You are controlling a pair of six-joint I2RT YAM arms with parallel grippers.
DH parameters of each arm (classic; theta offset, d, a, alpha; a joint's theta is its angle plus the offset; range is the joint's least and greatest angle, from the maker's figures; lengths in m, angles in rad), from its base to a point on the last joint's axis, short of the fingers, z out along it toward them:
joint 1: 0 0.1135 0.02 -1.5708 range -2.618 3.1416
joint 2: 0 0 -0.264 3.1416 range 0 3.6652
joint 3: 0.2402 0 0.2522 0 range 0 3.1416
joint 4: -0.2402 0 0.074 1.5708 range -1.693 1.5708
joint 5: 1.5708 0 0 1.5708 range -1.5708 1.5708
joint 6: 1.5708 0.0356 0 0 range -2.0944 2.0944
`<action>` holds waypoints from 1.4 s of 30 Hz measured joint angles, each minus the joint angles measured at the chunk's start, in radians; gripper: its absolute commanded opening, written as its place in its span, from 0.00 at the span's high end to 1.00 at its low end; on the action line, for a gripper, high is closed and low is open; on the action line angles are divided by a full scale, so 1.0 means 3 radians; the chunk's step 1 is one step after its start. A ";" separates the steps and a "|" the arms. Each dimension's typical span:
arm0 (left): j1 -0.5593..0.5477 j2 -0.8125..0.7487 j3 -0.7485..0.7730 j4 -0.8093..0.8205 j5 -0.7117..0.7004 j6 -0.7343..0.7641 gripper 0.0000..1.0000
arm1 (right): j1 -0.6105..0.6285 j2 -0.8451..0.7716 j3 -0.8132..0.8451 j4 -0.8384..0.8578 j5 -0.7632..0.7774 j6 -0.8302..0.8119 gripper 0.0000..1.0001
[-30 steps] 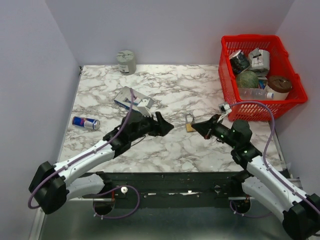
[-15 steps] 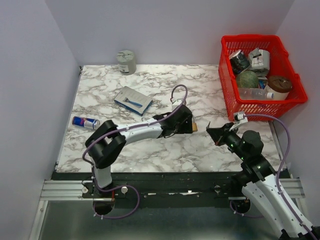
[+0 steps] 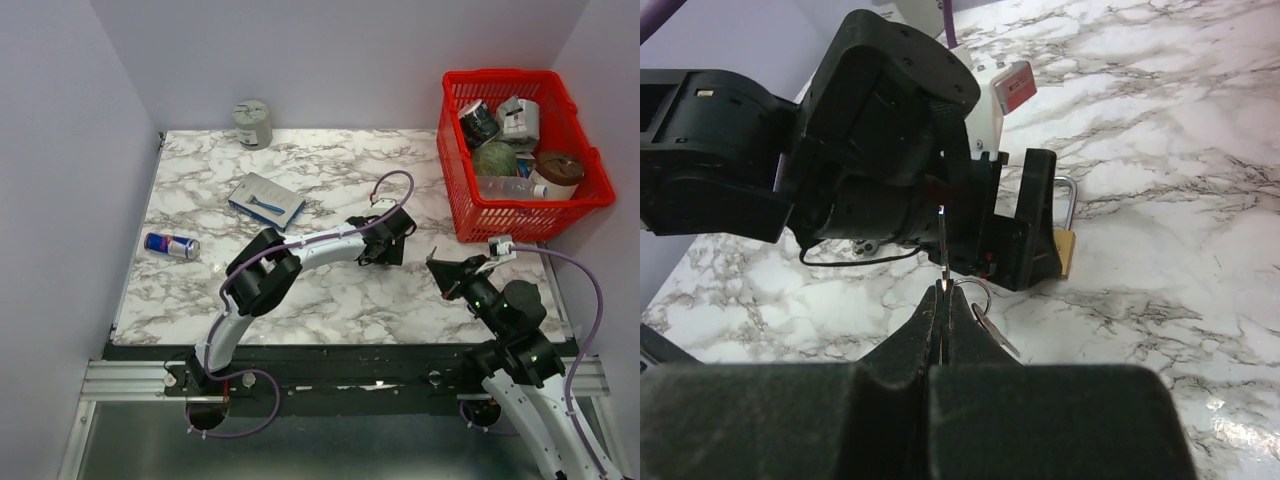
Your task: Unlock with the key
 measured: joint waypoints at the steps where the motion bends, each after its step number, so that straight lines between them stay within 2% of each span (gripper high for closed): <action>1: -0.0001 0.0018 0.0036 -0.0028 -0.0010 0.0003 0.06 | 0.0000 -0.0010 0.0000 -0.0010 -0.0001 0.0004 0.99; 7: -0.0029 0.0280 0.0473 -0.0312 -0.0107 0.0070 0.06 | -0.0001 -0.0033 0.0000 -0.0061 -0.0011 0.0023 0.99; 13: -0.0041 0.0431 0.0699 -0.0476 -0.0239 0.0159 0.16 | -0.0001 -0.0069 0.0000 -0.0081 -0.0034 0.0048 0.99; 20: -0.0052 0.0459 0.0724 -0.0525 -0.0308 0.0254 0.50 | -0.0001 -0.0069 0.0000 -0.0083 -0.0061 0.0071 0.99; 23: -0.0053 0.0455 0.0698 -0.0491 -0.0309 0.0298 0.58 | -0.0001 -0.0066 0.0000 -0.0083 -0.0084 0.0072 0.99; 27: -0.0056 0.0299 0.0381 -0.0245 -0.0315 0.0356 0.60 | -0.0001 -0.0036 0.0000 -0.0083 -0.0123 0.0071 0.99; 34: 0.0004 -0.0285 -0.0603 0.0173 -0.0367 0.0392 0.60 | -0.0001 0.0238 0.0000 -0.0080 -0.0285 0.0009 0.99; 38: 0.0015 -0.0507 -0.0963 0.0328 -0.0383 0.0404 0.51 | -0.0001 0.0365 0.0000 -0.0078 -0.0365 -0.0018 0.99; 42: 0.0018 -0.0580 -0.1087 0.0425 -0.0359 0.0432 0.45 | -0.0001 0.0417 0.0000 -0.0069 -0.0390 -0.0032 0.99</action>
